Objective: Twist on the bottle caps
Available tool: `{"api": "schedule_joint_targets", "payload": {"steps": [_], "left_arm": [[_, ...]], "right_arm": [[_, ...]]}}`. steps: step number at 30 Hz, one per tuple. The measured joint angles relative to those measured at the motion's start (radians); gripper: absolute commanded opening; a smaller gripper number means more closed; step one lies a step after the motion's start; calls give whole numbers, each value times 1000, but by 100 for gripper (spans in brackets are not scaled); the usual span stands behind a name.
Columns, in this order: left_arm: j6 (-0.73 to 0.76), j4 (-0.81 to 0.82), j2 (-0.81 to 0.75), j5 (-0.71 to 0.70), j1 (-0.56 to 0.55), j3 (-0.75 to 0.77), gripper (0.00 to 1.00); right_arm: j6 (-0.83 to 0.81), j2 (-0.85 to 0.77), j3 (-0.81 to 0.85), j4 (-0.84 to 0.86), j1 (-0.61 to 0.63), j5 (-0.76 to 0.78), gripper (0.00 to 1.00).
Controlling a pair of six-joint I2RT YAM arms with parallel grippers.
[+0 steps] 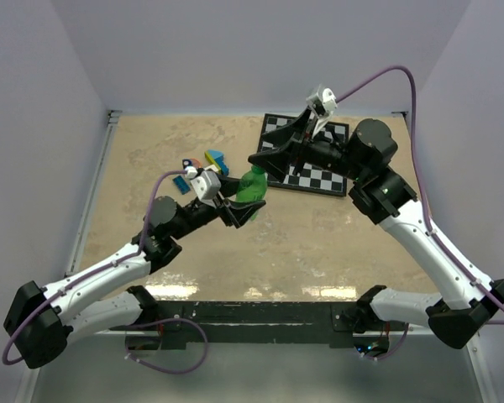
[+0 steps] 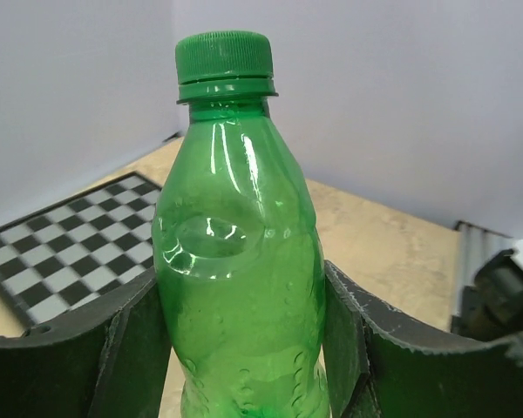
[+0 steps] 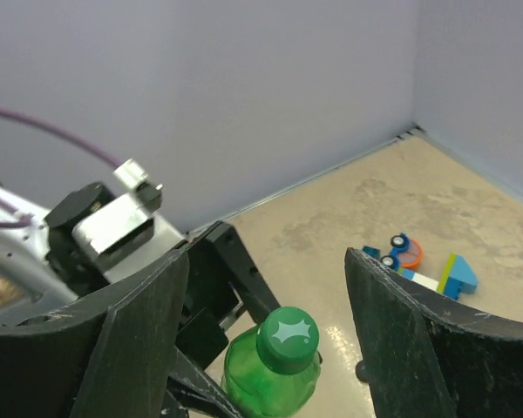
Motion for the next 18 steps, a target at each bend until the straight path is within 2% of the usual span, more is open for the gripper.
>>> {"api": "schedule_joint_targets", "payload": {"steps": [3, 9, 18], "left_arm": [[-90, 91, 12, 132, 50, -11, 0], [-217, 253, 56, 301, 86, -11, 0], [-271, 310, 91, 414, 86, -7, 0]], "right_arm": [[12, -2, -26, 48, -10, -91, 75], [29, -2, -59, 100, -26, -213, 74], [59, 3, -70, 159, -30, -327, 72]]}}
